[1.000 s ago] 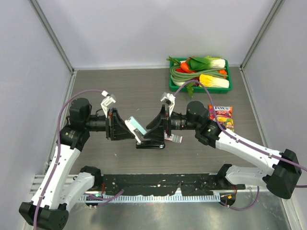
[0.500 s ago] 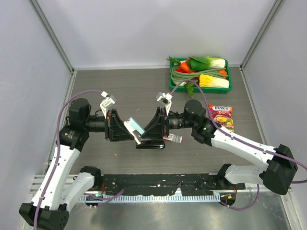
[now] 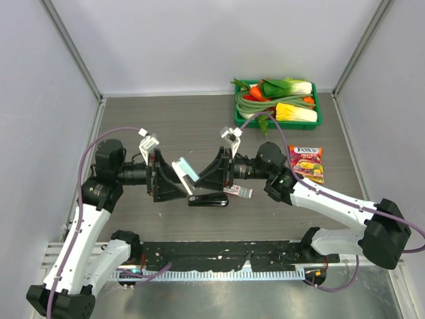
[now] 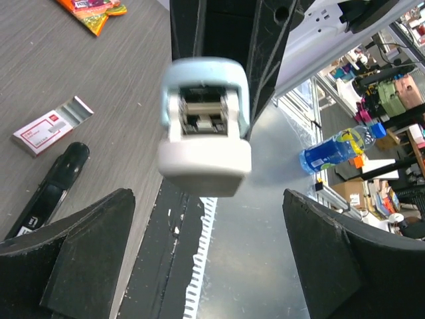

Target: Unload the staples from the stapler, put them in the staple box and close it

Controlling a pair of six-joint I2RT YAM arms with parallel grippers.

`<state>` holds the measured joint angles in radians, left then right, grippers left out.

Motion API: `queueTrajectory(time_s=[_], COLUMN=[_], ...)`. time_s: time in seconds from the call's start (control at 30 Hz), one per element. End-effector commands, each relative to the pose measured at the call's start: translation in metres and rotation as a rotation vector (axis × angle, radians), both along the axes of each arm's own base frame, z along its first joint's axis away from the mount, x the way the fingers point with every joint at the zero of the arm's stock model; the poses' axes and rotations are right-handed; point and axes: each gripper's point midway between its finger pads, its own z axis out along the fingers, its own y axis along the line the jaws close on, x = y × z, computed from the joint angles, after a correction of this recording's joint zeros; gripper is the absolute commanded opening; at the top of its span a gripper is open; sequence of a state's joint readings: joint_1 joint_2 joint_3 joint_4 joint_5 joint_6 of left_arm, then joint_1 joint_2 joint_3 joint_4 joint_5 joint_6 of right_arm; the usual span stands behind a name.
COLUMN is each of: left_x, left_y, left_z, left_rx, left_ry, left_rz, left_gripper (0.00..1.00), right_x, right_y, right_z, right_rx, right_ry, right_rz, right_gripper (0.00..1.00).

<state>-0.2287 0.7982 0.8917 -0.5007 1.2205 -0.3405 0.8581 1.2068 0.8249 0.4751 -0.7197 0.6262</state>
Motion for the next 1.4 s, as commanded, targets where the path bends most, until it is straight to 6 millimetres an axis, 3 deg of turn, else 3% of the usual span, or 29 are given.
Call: queueTrajectory(time_s=[0.0, 0.37, 0.6, 0.63, 0.8, 1.0, 1.1, 1.3, 1.37], left_x=[-0.005, 0.006, -0.003, -0.003, 0.006, 0.016, 0.018, 0.027, 0.029], left_y=[0.001, 0.000, 0.000, 0.001, 0.003, 0.011, 0.021, 0.042, 0.045], left_z=[0.004, 0.007, 0.001, -0.004, -0.011, -0.038, -0.063, -0.118, -0.127], left_rx=[-0.026, -0.072, -0.061, -0.046, -0.002, 0.121, 0.232, 0.431, 0.457], left_ry=[-0.024, -0.079, -0.107, -0.096, -0.185, -0.280, -0.379, -0.469, -0.499], left_rz=[0.028, 0.095, 0.028, 0.026, 0.035, 0.040, 0.011, -0.025, -0.045], left_gripper=[0.98, 0.90, 0.54, 0.42, 0.36, 0.36, 0.33, 0.27, 0.26], right_x=[0.008, 0.013, 0.018, 0.019, 0.024, 0.035, 0.040, 0.042, 0.042], right_y=[0.003, 0.029, 0.027, 0.028, 0.029, 0.024, 0.023, 0.025, 0.025], right_z=[0.038, 0.041, 0.037, 0.033, 0.019, 0.004, -0.007, -0.051, -0.065], right_rx=[0.175, 0.270, 0.258, 0.243, 0.194, 0.163, 0.134, 0.042, 0.021], right_ry=[-0.031, 0.013, 0.007, 0.011, 0.010, 0.020, 0.026, 0.075, 0.091], right_rz=[-0.067, -0.094, -0.134, -0.138, -0.147, -0.167, -0.161, -0.140, -0.139], right_gripper=[0.01, 0.01, 0.01, 0.01, 0.01, 0.01, 0.01, 0.01, 0.01])
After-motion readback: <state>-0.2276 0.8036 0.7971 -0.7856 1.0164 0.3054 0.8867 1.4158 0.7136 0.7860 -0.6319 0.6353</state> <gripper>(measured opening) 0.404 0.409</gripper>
